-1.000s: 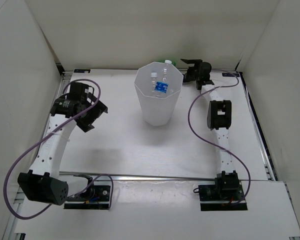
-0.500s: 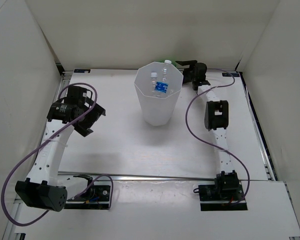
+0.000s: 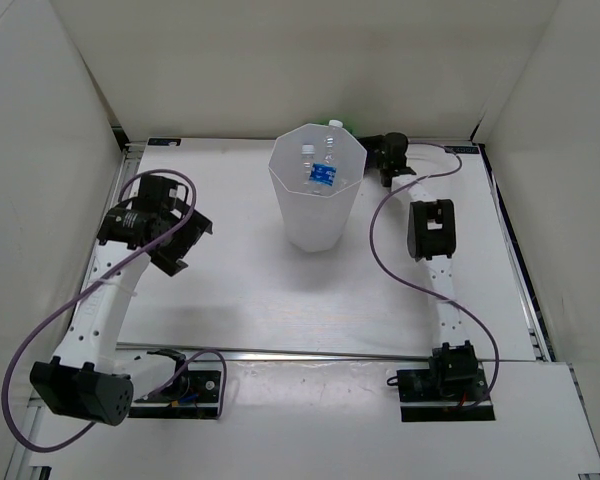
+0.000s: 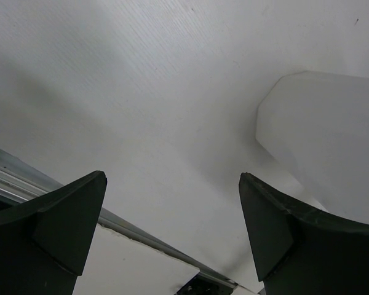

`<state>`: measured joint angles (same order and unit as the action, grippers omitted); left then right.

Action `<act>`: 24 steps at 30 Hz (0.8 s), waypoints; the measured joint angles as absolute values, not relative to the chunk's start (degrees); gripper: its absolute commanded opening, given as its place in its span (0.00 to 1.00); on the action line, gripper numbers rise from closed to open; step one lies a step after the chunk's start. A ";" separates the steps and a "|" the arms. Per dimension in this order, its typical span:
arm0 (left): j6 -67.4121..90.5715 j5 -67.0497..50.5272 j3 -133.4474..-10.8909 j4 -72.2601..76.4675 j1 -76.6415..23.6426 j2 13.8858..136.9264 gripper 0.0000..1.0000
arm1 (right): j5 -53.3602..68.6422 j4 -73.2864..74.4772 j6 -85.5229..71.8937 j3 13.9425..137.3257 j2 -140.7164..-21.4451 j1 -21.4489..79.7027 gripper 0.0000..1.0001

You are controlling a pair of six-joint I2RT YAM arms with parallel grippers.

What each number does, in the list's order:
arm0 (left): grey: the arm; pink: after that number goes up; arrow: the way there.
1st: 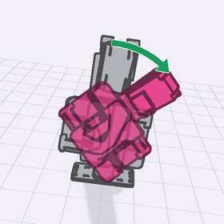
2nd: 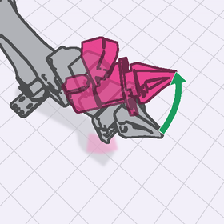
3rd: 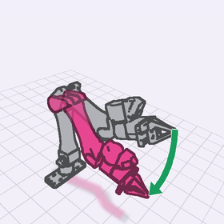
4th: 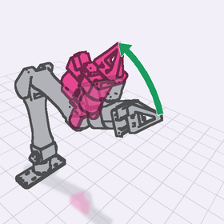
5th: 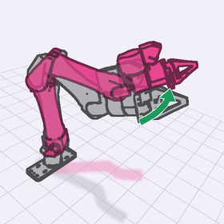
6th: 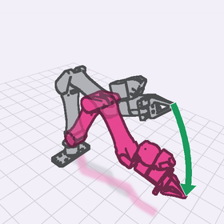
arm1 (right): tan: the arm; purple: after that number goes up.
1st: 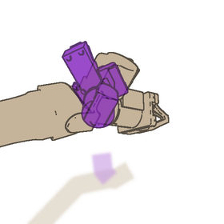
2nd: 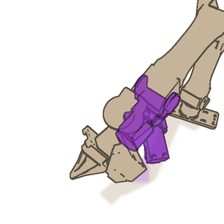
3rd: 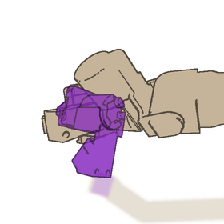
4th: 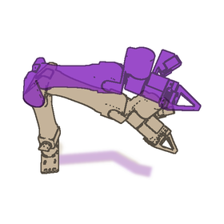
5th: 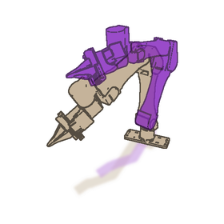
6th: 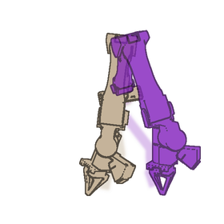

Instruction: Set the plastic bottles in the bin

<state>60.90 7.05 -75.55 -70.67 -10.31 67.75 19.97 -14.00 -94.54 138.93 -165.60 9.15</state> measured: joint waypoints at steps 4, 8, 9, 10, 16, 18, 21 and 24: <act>61.56 7.09 -70.48 -68.60 -10.31 64.45 1.00 | 23.62 -13.96 -89.95 129.99 -160.64 6.20 0.34; 61.30 7.07 -65.87 -65.54 -10.31 61.32 1.00 | 28.34 -12.05 -86.61 122.08 -155.33 2.35 0.17; 60.55 7.07 -65.12 -64.77 -10.26 60.60 1.00 | 29.34 -11.11 -85.73 120.38 -154.06 1.43 0.17; 59.29 6.79 -64.77 -63.83 -10.09 60.14 1.00 | 30.04 -10.26 -84.84 118.63 -152.66 0.58 0.15; 51.37 4.03 -66.35 -60.99 -6.85 60.95 1.00 | 31.94 -2.98 -76.71 104.03 -138.06 -4.56 0.37; 48.75 2.96 -67.02 -59.68 -6.81 61.47 1.00 | 31.88 1.72 -73.14 101.93 -132.25 -5.89 0.87; 45.50 0.97 -66.98 -57.82 -6.68 61.08 1.00 | 31.59 7.31 -66.81 99.92 -122.34 -8.29 1.00; 42.41 -0.03 -65.95 -55.88 -6.46 59.20 1.00 | 31.75 10.74 -61.87 94.80 -110.50 -11.51 1.00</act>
<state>42.41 -0.03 -65.95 -55.88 -6.46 59.20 31.75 10.74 -61.87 94.80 -110.50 -11.51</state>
